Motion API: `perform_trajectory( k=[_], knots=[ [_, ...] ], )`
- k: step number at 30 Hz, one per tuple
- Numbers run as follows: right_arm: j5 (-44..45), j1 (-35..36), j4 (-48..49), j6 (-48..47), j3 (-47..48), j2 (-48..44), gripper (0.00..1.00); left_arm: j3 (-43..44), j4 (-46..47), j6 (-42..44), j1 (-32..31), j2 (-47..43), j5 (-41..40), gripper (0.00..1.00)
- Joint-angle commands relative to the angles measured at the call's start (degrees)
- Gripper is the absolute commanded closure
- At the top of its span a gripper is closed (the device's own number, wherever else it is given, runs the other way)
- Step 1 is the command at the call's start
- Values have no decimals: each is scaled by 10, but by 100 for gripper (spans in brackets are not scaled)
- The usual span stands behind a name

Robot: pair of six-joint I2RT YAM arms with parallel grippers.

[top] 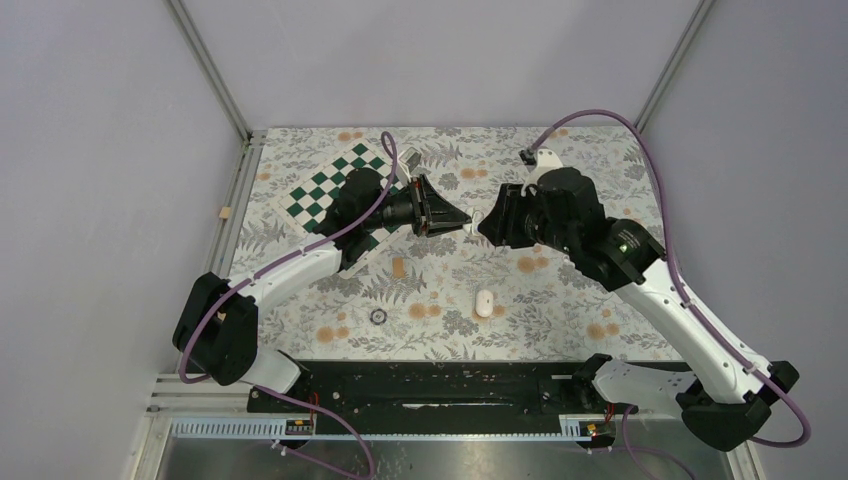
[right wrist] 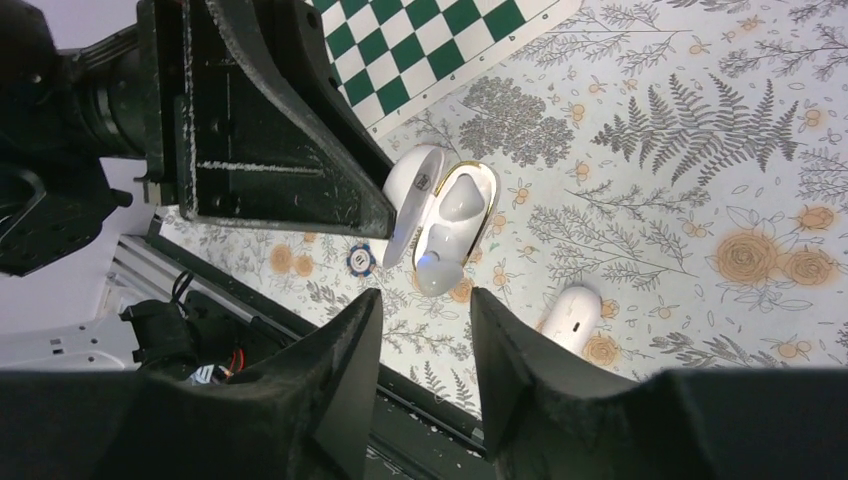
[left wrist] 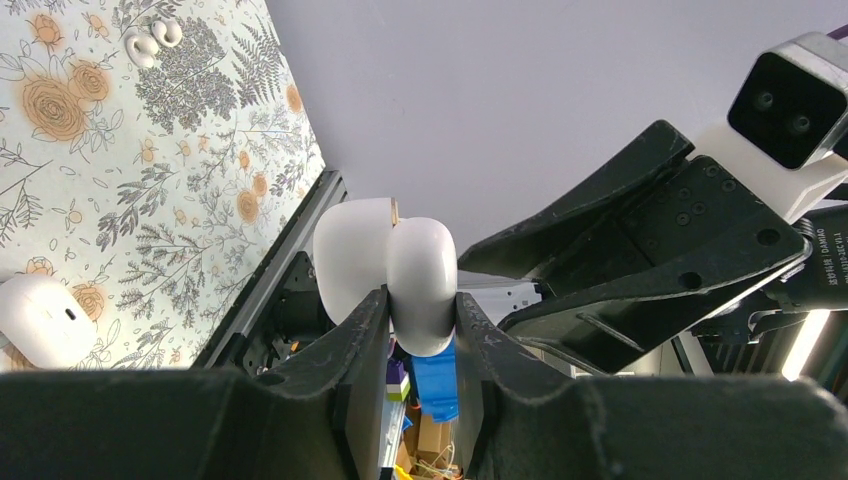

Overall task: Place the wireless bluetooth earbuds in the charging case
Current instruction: Place the earbud in the charging case.

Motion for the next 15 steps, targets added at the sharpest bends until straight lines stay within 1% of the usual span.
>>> perform_trajectory(
  k=[1, 6, 9, 10, 15],
  knots=[
    [-17, -3, 5, 11, -15, -17, 58, 13, 40, -4, -1, -20, 9, 100],
    [-34, -3, 10, 12, -23, -13, 70, 14, 42, -7, -1, -19, 9, 100],
    [-33, -2, 11, 11, -24, -9, 80, 15, 41, -7, -1, -20, 11, 100],
    [-31, -2, 12, 11, -24, -8, 82, 15, 40, -7, -1, -20, 10, 100],
    [-27, -3, 14, 10, -27, -2, 84, 16, 40, -7, -2, -20, 8, 100]
  ],
)
